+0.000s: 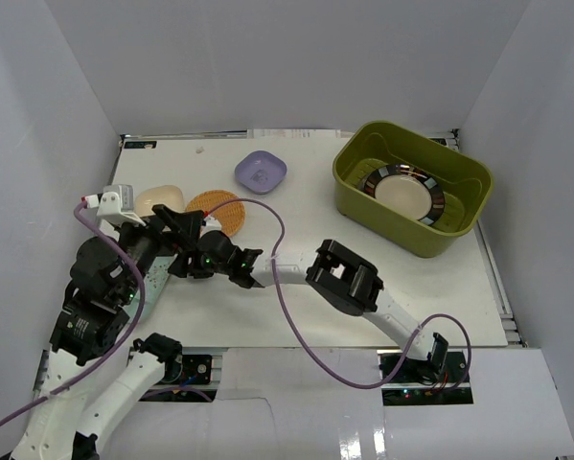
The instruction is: Place the plates into the plastic bin on the countertop
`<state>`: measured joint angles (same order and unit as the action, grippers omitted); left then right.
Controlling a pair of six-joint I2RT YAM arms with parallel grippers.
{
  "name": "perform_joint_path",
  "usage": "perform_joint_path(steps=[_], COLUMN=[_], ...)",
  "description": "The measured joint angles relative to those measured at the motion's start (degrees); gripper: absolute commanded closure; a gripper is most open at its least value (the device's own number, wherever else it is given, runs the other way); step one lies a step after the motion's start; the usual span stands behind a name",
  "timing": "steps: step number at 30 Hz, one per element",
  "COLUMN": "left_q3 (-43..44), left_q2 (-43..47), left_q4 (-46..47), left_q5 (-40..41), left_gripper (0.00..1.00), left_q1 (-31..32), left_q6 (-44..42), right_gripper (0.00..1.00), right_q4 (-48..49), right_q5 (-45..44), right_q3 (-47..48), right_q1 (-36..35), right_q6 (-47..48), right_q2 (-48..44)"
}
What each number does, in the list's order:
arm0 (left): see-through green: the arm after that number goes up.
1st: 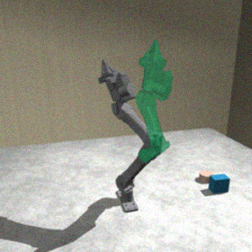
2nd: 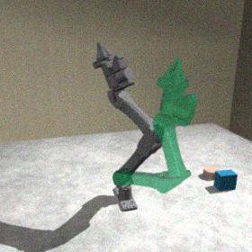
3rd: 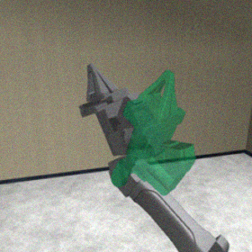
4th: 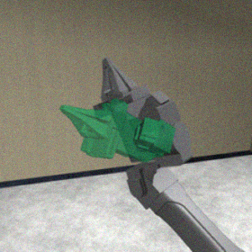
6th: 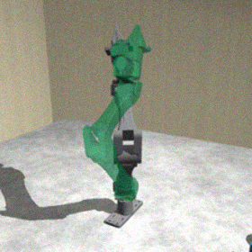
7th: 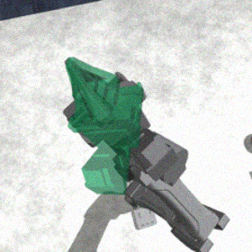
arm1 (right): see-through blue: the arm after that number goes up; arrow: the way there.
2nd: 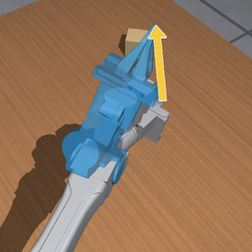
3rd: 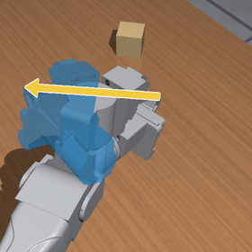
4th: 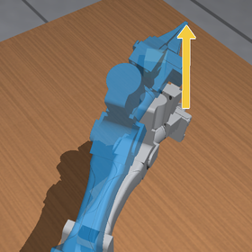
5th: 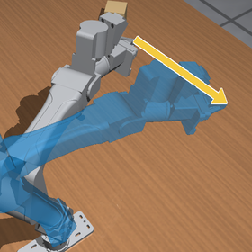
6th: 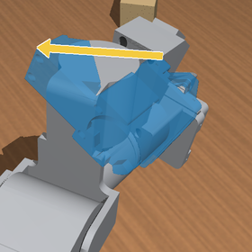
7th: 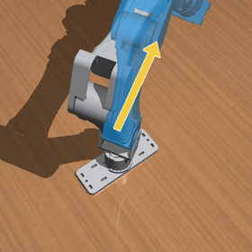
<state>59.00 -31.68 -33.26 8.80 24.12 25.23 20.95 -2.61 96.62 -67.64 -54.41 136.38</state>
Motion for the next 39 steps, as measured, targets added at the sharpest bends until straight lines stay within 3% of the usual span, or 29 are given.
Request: perform_joint_path(steps=[8,11,17,20,21,30,39], left_q3=[-1.55,-2.01,-2.45,-2.78,-2.84,-2.47,-0.94], left_q2=[3.21,3.28,3.87,4.11,4.11,3.41,2.47], left_q4=[-1.51,-1.84,-2.38,-2.36,-2.36,-2.54,-2.71], left_q5=[-2.80,-3.26,-3.23,-3.06,-2.95,-1.79,-0.42], left_gripper=[0.02,0.02,0.02,0.02,0.02,0.02,0.02], left_q1=[0.00,0.00,0.00,0.00,0.00,0.00,0.00], left_q6=[2.45,2.86,2.86,2.78,2.67,1.68,1.49], right_gripper=[0.37,0.42,0.65,0.85,0.87,0.92,0.92], right_q4=[-4.83,-5.79,-6.05,-5.03,-3.65,9.01,11.72], right_q5=[-1.55,-0.96,0.00,0.48,0.37,-1.77,-5.86], right_q3=[9.94,14.64,17.97,17.31,16.22,-14.21,-43.78], right_q1=[-0.92,-0.17,1.09,1.55,1.60,1.18,2.51], right_q6=[-3.58,-4.72,-7.26,-8.83,-9.14,-12.22,-3.74], right_q2=[6.75,9.88,12.83,13.03,12.79,-3.34,-30.95])
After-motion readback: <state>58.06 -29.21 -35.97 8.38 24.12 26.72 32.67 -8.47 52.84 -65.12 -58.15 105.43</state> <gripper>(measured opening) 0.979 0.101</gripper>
